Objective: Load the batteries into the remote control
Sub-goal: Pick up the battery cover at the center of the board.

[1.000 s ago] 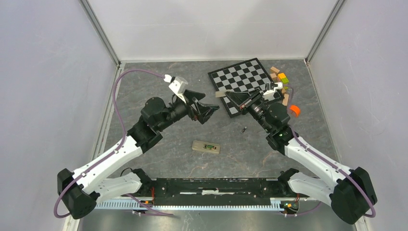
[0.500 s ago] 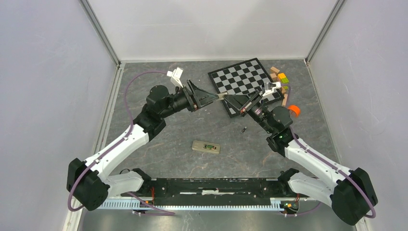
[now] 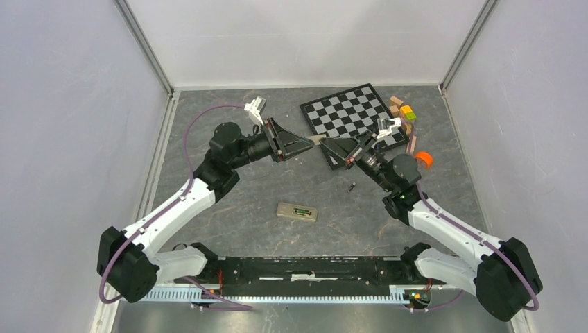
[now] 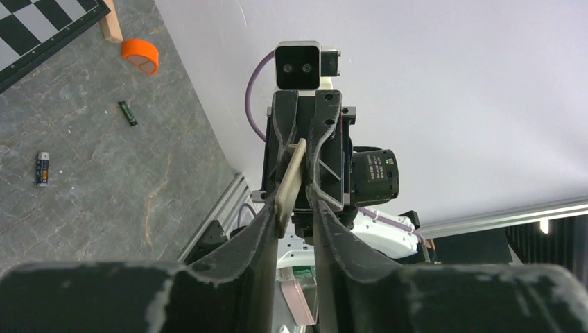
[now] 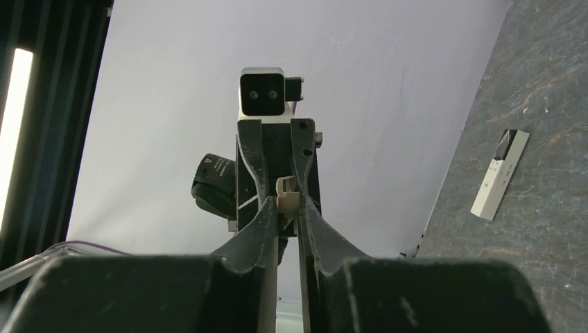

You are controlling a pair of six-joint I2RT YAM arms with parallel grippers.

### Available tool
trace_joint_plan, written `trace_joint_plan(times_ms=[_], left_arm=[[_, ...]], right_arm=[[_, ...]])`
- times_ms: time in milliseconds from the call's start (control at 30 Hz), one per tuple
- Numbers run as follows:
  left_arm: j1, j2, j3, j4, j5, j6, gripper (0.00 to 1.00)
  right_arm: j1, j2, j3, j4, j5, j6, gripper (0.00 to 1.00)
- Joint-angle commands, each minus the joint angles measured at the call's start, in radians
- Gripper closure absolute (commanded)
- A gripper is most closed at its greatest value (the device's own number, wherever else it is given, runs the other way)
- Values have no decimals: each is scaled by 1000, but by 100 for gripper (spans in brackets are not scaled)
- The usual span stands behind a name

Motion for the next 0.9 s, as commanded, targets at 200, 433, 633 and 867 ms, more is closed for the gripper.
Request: trace_joint_plan(times_ms=[200, 433, 633, 867], left_arm=[[19, -1, -3, 8, 46, 69, 98], [67, -44, -36, -160, 137, 254, 98], [71, -68, -82, -187, 223, 301, 98], [70, -74, -120, -187, 237, 308, 98]], right_arm=[[-10, -6, 19, -84, -69, -118, 50], [-22, -77, 0, -248, -105, -390, 19], [-21, -61, 20, -323, -208, -498, 28], [-19, -20, 41, -389, -224, -526, 40]])
